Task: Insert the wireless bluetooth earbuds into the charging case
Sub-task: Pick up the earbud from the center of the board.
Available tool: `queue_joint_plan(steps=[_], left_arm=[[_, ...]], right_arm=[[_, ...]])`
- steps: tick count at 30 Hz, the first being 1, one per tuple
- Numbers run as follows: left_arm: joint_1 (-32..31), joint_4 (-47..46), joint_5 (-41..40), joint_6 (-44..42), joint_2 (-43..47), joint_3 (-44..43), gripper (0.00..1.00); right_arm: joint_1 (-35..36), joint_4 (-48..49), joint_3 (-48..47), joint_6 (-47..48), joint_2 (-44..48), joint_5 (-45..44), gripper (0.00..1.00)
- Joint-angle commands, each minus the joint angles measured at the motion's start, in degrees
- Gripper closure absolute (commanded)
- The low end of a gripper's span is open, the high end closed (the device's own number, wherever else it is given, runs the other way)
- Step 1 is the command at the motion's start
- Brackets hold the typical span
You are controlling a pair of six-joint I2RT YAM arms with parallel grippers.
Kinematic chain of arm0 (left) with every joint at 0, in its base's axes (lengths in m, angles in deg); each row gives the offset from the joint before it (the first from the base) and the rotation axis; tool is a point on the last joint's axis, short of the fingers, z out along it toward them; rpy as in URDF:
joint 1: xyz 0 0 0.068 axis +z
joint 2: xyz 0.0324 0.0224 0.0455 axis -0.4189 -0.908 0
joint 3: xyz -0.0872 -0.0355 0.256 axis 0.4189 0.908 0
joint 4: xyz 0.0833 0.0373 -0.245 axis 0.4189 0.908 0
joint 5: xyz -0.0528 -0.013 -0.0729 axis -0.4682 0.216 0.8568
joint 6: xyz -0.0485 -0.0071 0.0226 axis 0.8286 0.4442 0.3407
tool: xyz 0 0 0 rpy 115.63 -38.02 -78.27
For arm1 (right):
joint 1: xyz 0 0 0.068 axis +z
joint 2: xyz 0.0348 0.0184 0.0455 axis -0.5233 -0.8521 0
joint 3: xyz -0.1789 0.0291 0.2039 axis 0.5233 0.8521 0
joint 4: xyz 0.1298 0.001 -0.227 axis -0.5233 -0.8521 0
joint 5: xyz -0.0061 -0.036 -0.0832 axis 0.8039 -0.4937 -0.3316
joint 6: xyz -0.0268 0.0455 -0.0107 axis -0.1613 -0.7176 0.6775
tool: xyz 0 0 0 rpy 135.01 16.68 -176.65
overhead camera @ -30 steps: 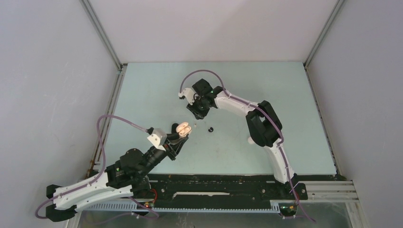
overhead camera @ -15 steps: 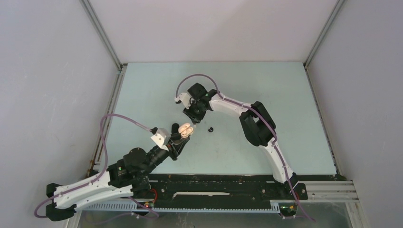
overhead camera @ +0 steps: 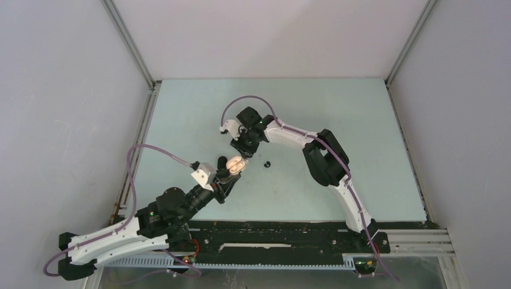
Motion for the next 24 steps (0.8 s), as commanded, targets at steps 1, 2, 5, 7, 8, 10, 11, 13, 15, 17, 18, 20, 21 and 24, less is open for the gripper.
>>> queue_joint_plan(steps=[1,2,5,7,8,10,11,13,15,17,18,20,21,24], left_arm=[[-0.24,-1.31,0.91,-0.43,0.93,-1.74,1.0],[-0.24,-1.18,0.96,-0.39,1.02,-1.74,1.0],[-0.24,-0.95,0.96,-0.3,1.37,-1.57,1.0],[-0.24,-0.92,0.93,-0.29,1.55,-1.41,1.0],[-0.24,-1.02,0.96,-0.29,1.64,-1.32,1.0],[-0.24,-1.16,0.9,-0.46,1.55,-1.3,1.0],[-0.24,-1.22,0.95,-0.51,1.4,-1.23,1.0],[-0.24,-1.49,1.08,-0.71,1.11,-1.21,1.0],[-0.24,-1.79,1.35,-0.73,0.79,-1.12,1.0],[-0.24,-1.85,1.56,-0.67,0.49,-1.12,1.0],[-0.24,-1.9,1.64,-0.73,0.4,-1.12,1.0],[-0.24,-1.88,1.72,-0.73,0.22,-1.09,1.0],[-0.24,-1.85,1.83,-0.8,0.12,-1.12,1.0],[-0.24,-1.84,1.84,-0.82,-0.15,-1.29,1.0]], right_arm=[[2.67,-3.65,1.31,3.93,-0.31,2.77,0.63],[3.24,-4.22,1.06,4.78,-0.55,2.82,0.62],[4.28,-6.51,0.78,6.34,-1.24,1.56,0.62],[4.71,-7.53,1.27,6.9,-1.14,0.76,0.62],[4.78,-7.72,1.68,6.93,-0.92,0.3,0.62],[4.74,-7.2,3.14,6.68,-0.04,-0.78,0.63],[4.52,-6.25,3.83,6.15,0.44,-1.37,0.63],[3.86,-5.41,4.63,5.14,1.42,-1.42,0.63],[3.08,-4.93,4.65,4.3,2.1,-0.79,0.63],[2.7,-4.34,4.66,3.56,2.96,0.19,0.62],[2.62,-3.98,4.6,3.16,3.25,0.73,0.62],[2.68,-3.48,4.2,2.22,3.48,2.67,0.6],[2.62,-3.53,3.76,1.75,3.29,3.52,0.59],[2.52,-3.62,2.18,-0.33,2.11,4.92,0.57]])
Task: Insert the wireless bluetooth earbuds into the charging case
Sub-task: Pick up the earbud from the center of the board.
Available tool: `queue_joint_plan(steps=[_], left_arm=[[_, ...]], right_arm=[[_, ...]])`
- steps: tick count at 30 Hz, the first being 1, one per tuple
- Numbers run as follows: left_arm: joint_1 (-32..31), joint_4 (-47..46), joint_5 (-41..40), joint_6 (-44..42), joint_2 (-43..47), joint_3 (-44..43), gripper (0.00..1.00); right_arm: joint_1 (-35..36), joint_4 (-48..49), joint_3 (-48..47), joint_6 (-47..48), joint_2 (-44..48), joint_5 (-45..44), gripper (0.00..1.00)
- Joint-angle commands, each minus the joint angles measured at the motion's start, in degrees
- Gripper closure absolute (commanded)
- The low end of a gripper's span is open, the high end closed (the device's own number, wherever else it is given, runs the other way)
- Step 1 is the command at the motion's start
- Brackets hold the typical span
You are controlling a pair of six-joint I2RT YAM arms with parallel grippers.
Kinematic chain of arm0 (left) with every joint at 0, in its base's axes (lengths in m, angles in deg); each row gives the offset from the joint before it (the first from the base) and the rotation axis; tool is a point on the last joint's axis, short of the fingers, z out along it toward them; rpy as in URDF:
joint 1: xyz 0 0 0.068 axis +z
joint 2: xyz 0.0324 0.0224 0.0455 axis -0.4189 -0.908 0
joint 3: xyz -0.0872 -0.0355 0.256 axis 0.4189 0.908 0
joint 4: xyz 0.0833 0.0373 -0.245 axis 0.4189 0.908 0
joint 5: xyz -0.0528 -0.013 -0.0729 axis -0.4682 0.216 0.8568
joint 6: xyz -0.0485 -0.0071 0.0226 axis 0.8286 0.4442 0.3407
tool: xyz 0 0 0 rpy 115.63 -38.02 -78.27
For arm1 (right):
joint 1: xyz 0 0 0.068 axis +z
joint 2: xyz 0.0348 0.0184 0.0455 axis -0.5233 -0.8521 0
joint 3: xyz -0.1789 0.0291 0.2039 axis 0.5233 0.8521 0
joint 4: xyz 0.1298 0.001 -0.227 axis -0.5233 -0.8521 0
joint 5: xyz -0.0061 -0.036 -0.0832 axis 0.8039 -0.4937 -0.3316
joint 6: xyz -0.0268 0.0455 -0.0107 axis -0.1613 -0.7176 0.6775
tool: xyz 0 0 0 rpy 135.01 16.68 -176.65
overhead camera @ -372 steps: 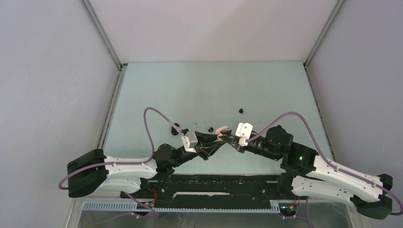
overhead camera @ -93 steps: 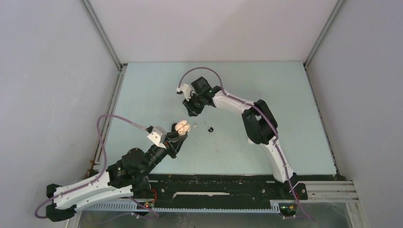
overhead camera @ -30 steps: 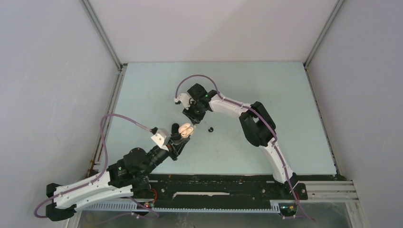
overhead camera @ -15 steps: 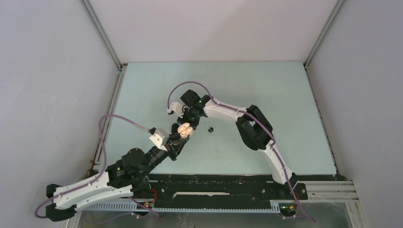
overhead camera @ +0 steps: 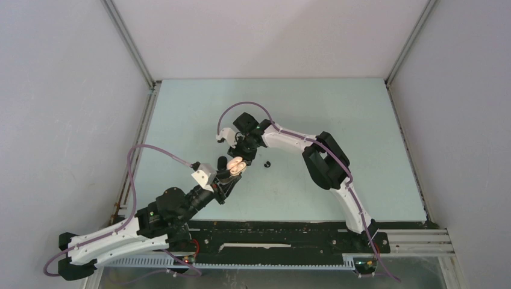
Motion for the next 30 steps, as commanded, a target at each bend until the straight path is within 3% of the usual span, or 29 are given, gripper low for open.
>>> queue_joint_plan(steps=[1,12,22,30], left_arm=[[-0.24,-1.96,0.87,-0.8,-0.48,-1.37,1.0],[-0.24,-1.95,1.22,-0.95,-1.09,-1.56,1.0],[-0.24,-3.63,1.9,-0.58,-1.85,-1.43,1.0],[-0.24,-2.79,1.45,-1.81,-1.17,-1.56,1.0]], right_arm=[[-0.53,-2.2,-1.45,-4.14,-0.55,2.19,0.57],[-2.09,0.59,-4.47,-8.68,-1.53,-1.83,0.56],[-0.53,0.39,-7.68,-9.68,-4.67,-10.85,0.53],[0.28,0.57,-0.32,-8.89,-0.72,-15.02,0.52]])
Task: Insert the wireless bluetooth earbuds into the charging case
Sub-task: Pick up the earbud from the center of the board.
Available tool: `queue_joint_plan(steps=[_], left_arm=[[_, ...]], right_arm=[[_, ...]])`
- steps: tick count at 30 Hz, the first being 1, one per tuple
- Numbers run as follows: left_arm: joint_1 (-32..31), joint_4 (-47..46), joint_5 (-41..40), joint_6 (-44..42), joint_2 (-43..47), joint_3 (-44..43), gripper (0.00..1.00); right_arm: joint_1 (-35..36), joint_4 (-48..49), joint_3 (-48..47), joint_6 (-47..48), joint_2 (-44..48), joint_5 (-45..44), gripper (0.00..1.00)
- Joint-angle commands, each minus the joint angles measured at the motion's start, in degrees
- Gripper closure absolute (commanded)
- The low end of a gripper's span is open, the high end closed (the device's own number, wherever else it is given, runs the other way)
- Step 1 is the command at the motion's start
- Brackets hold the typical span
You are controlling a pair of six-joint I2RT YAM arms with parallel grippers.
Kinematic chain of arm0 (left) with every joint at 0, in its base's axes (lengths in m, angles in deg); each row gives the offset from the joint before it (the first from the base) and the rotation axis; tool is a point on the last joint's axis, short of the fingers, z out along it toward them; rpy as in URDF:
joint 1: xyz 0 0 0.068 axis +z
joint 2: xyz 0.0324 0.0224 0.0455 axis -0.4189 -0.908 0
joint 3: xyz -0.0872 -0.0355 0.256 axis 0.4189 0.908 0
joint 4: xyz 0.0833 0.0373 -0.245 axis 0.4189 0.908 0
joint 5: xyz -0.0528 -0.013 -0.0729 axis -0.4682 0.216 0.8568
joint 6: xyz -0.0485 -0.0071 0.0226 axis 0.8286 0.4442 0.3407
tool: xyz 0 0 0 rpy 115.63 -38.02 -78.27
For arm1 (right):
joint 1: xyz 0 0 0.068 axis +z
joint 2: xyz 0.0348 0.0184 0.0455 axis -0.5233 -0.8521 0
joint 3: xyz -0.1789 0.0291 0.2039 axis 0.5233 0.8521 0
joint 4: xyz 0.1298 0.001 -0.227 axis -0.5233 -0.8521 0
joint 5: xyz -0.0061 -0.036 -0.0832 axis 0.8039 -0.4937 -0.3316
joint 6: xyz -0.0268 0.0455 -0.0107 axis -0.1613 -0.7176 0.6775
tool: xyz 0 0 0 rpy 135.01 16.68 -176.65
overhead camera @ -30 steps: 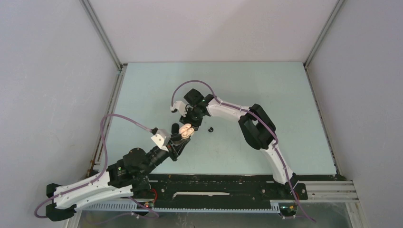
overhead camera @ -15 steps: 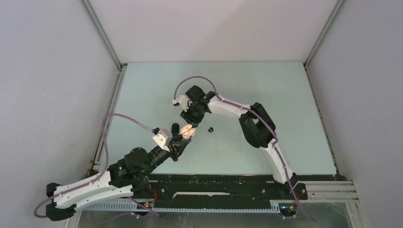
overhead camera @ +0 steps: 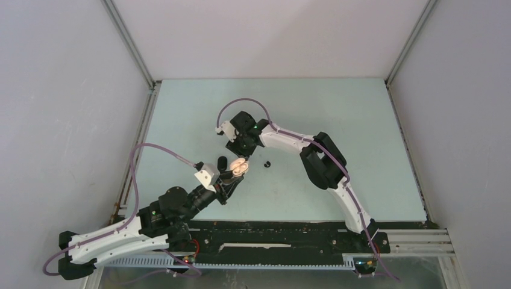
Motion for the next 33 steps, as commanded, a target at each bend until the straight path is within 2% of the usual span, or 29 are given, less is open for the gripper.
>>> queue_joint_plan(steps=[1,10,19,28,33], left_arm=[[-0.24,-2.1,0.01,-1.88,0.58,-1.5,1.0],[-0.24,-3.41,0.48,-1.56,-0.28,-0.87,1.0],[-0.24,-2.86,0.23,-1.59,0.85,-0.49,1.0],[-0.24,-3.59,0.82,-1.68,0.22,-0.09,1.0],[-0.24,-4.23,0.87,-1.67,0.18,0.45,1.0]], right_arm=[[0.24,-0.83,5.58,0.41,2.95,-3.1,0.52],[-0.32,-1.76,8.79,-0.9,5.67,-3.04,0.54],[1.88,-3.68,10.46,-1.13,7.12,-2.71,0.49],[2.78,-4.04,12.38,-0.36,8.89,-3.27,0.48],[2.01,-3.81,12.98,-1.92,9.05,-4.63,0.52]])
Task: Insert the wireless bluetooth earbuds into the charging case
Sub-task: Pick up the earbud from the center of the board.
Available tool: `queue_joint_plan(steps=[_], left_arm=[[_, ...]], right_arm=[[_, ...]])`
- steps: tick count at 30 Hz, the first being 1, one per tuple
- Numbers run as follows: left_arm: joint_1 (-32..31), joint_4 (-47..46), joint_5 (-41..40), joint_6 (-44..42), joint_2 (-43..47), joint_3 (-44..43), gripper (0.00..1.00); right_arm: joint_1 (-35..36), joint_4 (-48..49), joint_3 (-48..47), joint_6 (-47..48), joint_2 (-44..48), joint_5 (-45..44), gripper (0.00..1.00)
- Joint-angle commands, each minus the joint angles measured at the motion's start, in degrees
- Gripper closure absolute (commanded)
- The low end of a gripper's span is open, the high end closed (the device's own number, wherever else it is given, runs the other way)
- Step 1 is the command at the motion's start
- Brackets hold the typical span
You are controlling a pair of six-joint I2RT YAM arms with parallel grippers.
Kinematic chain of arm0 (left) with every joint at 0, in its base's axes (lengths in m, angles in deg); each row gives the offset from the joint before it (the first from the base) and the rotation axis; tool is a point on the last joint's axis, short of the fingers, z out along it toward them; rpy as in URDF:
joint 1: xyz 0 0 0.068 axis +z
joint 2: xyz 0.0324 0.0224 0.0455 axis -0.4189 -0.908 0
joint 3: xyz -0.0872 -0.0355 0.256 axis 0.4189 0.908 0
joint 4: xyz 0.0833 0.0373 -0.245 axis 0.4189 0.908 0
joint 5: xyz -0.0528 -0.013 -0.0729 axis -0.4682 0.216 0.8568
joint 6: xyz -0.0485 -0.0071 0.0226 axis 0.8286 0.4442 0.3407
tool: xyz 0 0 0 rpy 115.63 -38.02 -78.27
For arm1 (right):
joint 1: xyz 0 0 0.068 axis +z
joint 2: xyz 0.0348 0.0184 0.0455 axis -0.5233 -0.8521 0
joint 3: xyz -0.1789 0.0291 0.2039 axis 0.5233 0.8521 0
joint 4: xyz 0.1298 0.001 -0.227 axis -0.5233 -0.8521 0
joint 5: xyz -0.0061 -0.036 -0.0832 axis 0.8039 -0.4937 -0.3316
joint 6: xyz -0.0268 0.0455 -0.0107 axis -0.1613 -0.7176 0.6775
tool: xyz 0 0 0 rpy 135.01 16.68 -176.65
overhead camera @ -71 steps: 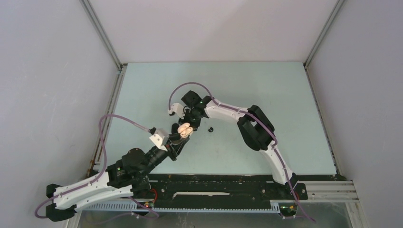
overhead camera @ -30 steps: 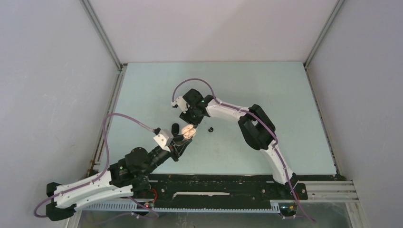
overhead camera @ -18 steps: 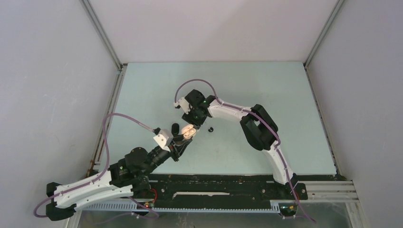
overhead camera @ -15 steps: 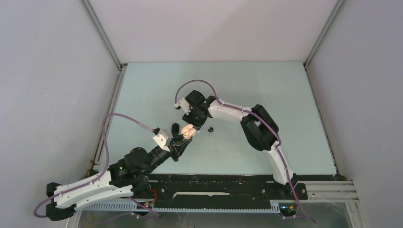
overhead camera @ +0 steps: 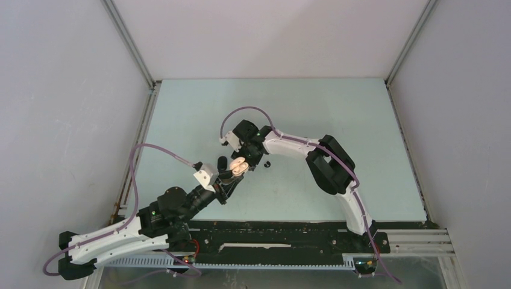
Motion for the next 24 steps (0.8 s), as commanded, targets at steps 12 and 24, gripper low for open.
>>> queue_joint_plan(steps=[12,24], left_arm=[[-0.24,-3.76,1.0,-1.4,-0.77,0.41,1.0],[-0.24,-4.69,1.21,-1.48,-1.75,0.47,1.0]], right_arm=[[-1.12,-2.77,1.49,-3.26,2.44,-4.22,0.54],[-1.69,-2.72,1.74,-3.72,3.74,1.65,0.55]])
